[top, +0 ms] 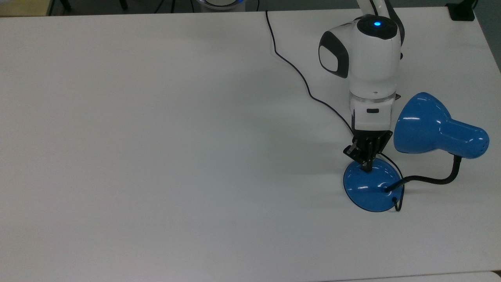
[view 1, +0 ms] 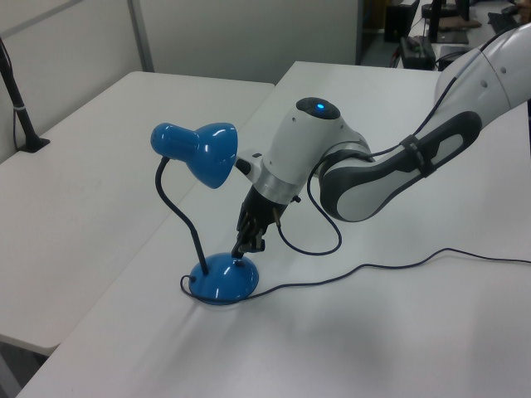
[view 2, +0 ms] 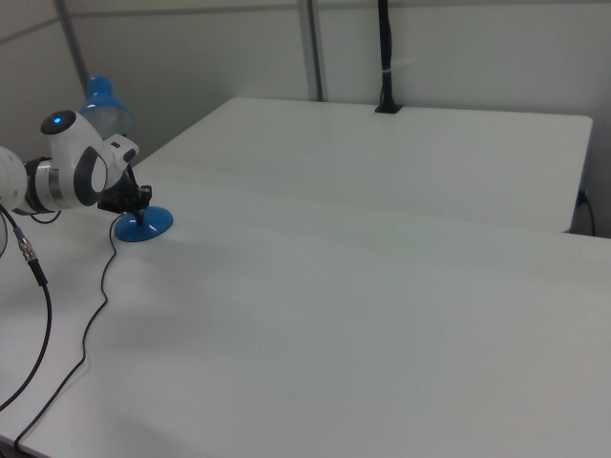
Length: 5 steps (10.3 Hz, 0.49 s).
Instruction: Turn on the lamp
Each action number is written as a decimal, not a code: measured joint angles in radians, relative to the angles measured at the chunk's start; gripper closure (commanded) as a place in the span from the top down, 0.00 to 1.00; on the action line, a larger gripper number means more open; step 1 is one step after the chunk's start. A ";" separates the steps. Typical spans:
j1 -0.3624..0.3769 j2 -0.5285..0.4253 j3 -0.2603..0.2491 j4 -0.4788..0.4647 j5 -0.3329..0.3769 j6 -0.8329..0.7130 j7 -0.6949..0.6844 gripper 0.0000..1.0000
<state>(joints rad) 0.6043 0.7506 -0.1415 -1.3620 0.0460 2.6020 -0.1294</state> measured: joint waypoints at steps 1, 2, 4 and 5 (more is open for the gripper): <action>0.001 0.004 0.000 0.001 0.000 0.000 0.000 0.00; 0.002 0.007 0.000 0.001 0.000 0.000 0.000 0.00; 0.002 0.010 0.000 0.002 0.000 0.001 0.000 0.00; 0.002 0.010 0.000 0.003 0.000 0.001 0.000 0.00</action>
<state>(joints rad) 0.6067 0.7610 -0.1416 -1.3591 0.0460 2.6028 -0.1294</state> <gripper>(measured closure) 0.996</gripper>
